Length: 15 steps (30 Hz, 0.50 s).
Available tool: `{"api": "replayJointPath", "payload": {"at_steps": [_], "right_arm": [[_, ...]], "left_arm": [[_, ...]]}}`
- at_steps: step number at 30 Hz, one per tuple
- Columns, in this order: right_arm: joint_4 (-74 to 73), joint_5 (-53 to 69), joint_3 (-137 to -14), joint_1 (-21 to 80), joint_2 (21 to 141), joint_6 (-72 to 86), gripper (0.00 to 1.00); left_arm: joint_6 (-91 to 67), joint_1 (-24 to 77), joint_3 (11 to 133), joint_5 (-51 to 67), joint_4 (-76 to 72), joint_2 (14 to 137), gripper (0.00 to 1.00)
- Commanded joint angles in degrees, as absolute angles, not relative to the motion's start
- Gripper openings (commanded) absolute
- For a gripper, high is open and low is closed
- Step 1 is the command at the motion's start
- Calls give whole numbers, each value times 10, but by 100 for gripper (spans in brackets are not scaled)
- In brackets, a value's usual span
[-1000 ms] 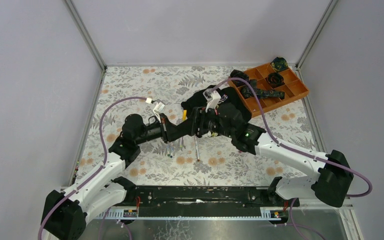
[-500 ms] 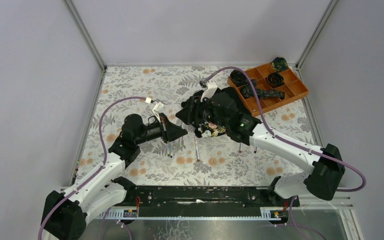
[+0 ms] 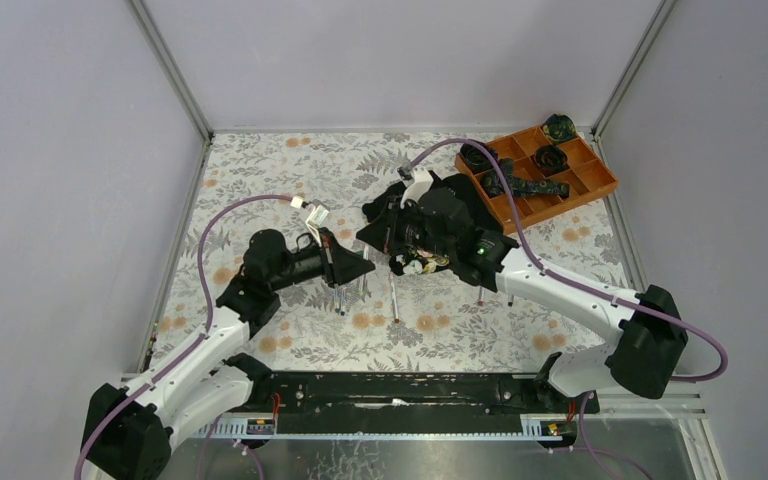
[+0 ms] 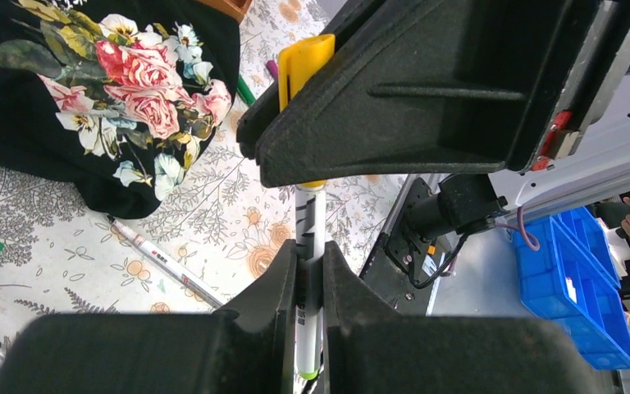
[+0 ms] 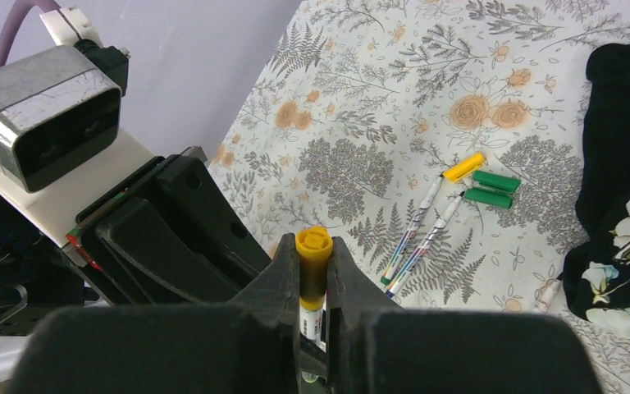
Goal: Insert the pens into the pen caps
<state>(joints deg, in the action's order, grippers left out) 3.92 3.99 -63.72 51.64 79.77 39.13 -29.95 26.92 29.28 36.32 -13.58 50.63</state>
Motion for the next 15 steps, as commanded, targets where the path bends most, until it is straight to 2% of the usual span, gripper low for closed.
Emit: {"api": "replayJointPath", "payload": {"at_steps": [1,15], "right_arm": [[22,85,-593,523,781,424,0],[52,119,-474,618,775,507,0]], "left_arm": [[-292,267,313,314,-164,491,0],[-297,263,337,248,-196,472,0]]}}
